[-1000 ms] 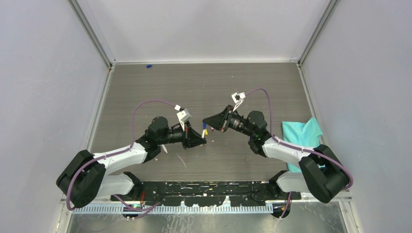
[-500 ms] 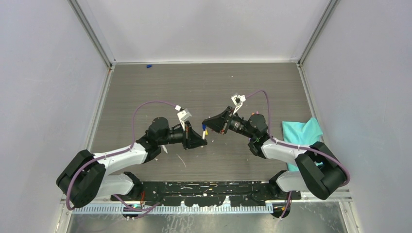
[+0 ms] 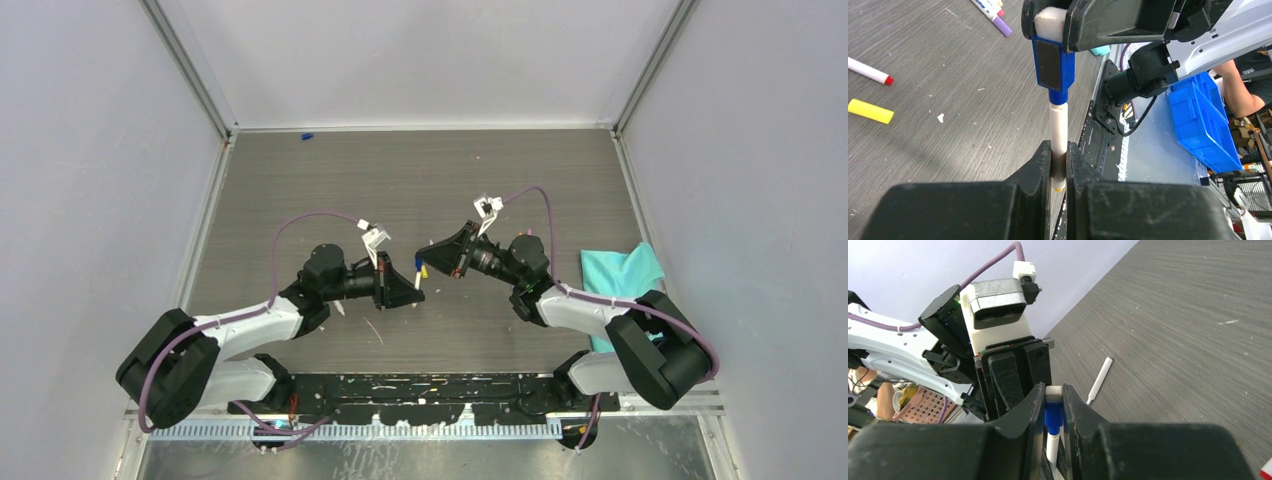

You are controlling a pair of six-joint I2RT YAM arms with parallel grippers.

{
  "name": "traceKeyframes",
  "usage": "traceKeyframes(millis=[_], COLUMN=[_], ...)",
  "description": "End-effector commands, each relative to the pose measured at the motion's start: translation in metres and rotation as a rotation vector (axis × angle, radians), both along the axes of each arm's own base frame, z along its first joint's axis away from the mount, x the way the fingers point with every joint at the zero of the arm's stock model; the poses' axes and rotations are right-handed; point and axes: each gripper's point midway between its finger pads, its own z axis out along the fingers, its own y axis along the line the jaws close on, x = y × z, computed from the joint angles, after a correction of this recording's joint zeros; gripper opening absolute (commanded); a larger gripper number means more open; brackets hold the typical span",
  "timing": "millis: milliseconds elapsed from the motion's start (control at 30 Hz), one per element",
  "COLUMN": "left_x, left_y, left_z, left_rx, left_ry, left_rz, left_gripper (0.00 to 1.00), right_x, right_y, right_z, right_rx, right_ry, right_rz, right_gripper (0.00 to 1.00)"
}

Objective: Insert the pens into the pen caps
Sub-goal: Insert the pen cap onto the pen.

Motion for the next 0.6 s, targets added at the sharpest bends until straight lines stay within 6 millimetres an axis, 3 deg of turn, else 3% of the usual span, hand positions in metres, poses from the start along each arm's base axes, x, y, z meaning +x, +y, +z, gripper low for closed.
traceKeyframes(millis=[0,333,567], left_x=[0.042,0.046,0.044], left_y=[0.006,0.012,0.011], left_z=[0.065,0.067,0.069], left_rx=[-0.165,-0.165,-0.170], left_ry=[-0.219,-0.232,-0.224], left_rz=[0.168,0.212,0.198], left_gripper=[0.00,0.00,0.00], right_x=[-0.034,-0.034,-0.046], right_y=[0.008,0.005,0.007], right_z=[-0.043,-0.052,-0.051], right_rx=[-0.113,-0.125,-0.106], right_ry=[0.174,0.256,0.239], right_rz=[0.130,0.108,0.156], right_gripper=[0.01,0.01,0.01])
